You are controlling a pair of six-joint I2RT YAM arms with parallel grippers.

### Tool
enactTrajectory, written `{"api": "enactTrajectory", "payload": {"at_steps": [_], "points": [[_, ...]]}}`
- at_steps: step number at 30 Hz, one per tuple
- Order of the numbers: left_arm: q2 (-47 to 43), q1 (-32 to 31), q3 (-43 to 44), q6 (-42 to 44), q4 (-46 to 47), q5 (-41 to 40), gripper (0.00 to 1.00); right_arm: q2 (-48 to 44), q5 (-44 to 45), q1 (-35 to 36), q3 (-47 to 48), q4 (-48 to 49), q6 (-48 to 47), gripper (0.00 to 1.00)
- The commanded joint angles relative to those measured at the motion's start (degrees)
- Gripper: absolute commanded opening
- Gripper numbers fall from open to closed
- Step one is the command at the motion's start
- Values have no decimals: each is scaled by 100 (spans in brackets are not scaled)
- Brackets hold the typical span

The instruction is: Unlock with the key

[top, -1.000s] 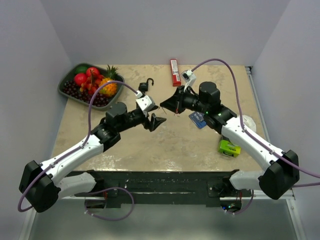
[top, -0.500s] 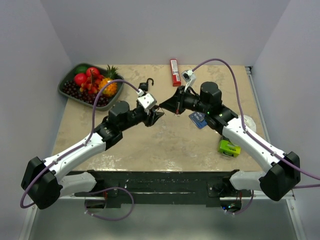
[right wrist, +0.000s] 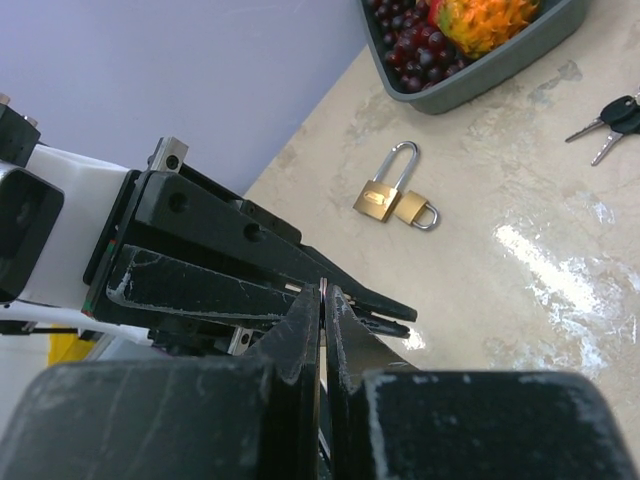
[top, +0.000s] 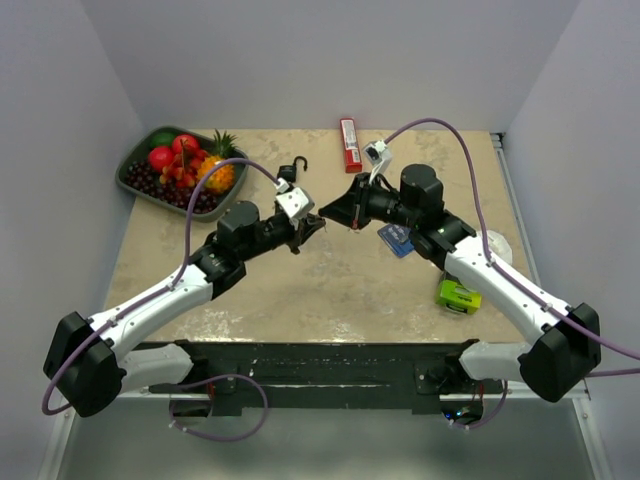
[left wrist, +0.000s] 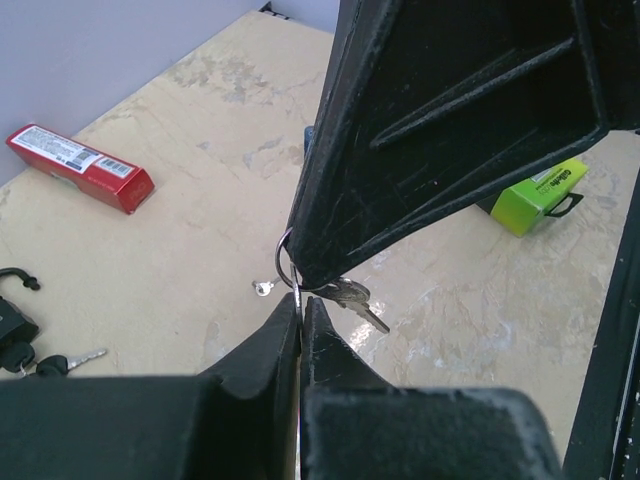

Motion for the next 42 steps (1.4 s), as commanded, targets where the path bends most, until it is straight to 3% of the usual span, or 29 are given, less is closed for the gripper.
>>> {"api": "enactTrajectory", "payload": {"at_steps": [1, 3, 6, 7, 10, 13, 16, 22, 29, 42], "points": [[-150, -46, -29, 134, 167, 571, 0, -119, -45, -23, -39, 155, 6, 0], [-212, -46, -47, 160, -175, 730, 0, -136, 16, -49, -30, -4, -240, 0], [-168, -46, 111, 274, -1044, 1178, 0, -259, 191, -76, -56, -354, -679, 20], [-133, -46, 163, 300, -1307, 1431, 0, -294, 218, -67, -65, -547, -819, 34], [60, -55, 418, 336, -2406, 1994, 0, -426, 262, -67, -161, -768, -1373, 59], [113, -55, 586, 125, -3101, 2434, 0, -505, 18, -76, -302, -935, -1769, 66], [105, -46, 761, 54, -3708, 2759, 0, -523, -176, -67, -486, -1015, -2042, 65], [104, -55, 990, 54, -4543, 3164, 0, -655, -1486, 29, -1084, -410, -1937, 56], [210, -46, 1016, 142, -4826, 3192, 0, -611, -1364, 812, -1330, 118, -1718, 47], [421, -55, 1139, 178, -4861, 2912, 0, -637, -1601, 847, -1506, 356, -1682, 40]]}}
